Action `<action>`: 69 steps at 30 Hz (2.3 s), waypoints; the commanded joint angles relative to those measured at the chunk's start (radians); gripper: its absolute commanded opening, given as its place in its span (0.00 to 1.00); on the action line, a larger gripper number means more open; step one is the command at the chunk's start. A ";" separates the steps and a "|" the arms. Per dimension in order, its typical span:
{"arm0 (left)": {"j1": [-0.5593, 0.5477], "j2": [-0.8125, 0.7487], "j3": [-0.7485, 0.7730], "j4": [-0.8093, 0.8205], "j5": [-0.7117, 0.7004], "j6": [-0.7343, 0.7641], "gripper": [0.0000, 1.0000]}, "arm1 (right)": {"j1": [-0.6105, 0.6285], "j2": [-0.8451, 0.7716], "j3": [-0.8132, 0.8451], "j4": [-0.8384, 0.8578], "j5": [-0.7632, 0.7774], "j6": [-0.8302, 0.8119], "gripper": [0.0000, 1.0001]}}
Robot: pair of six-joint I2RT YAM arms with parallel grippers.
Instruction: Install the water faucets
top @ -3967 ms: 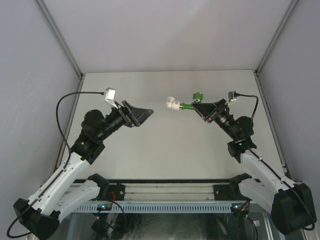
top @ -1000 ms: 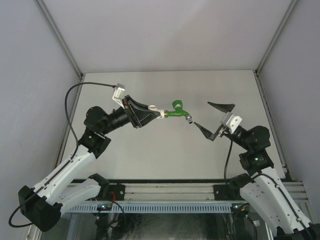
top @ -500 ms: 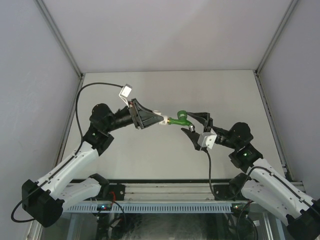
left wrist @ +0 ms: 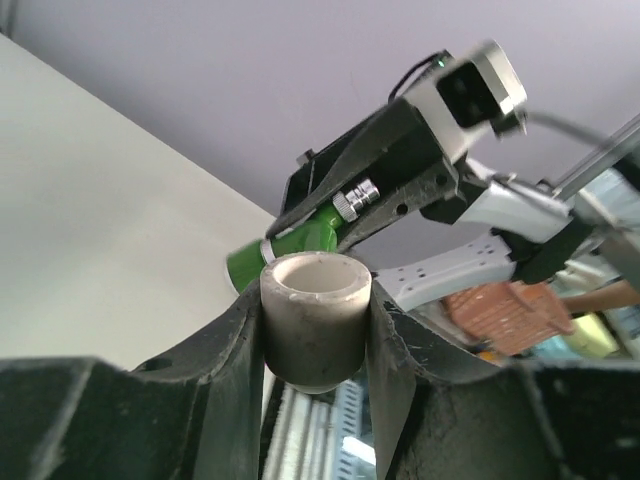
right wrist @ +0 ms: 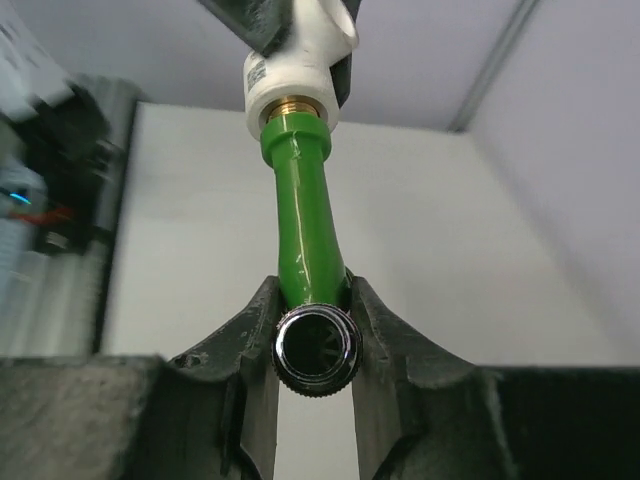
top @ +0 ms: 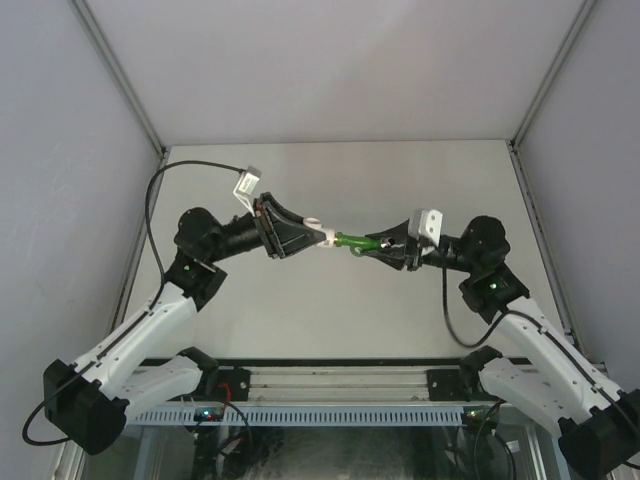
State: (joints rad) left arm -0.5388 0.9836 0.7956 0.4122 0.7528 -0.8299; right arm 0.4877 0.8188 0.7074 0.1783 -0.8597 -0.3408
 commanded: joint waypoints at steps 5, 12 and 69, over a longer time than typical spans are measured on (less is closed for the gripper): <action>-0.001 -0.048 0.038 -0.069 0.048 0.445 0.00 | -0.059 0.199 0.166 0.295 -0.296 1.261 0.00; -0.002 -0.101 0.028 -0.181 0.068 0.683 0.00 | -0.098 0.338 0.114 0.554 -0.390 1.837 0.00; 0.048 -0.041 0.129 -0.132 -0.067 -0.075 0.00 | 0.410 -0.086 -0.141 0.171 0.715 -1.100 0.79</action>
State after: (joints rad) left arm -0.4969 0.9470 0.8532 0.2222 0.7059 -0.8532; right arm 0.8669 0.6853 0.5503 0.2325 -0.1680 -1.3621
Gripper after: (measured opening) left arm 0.417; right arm 0.832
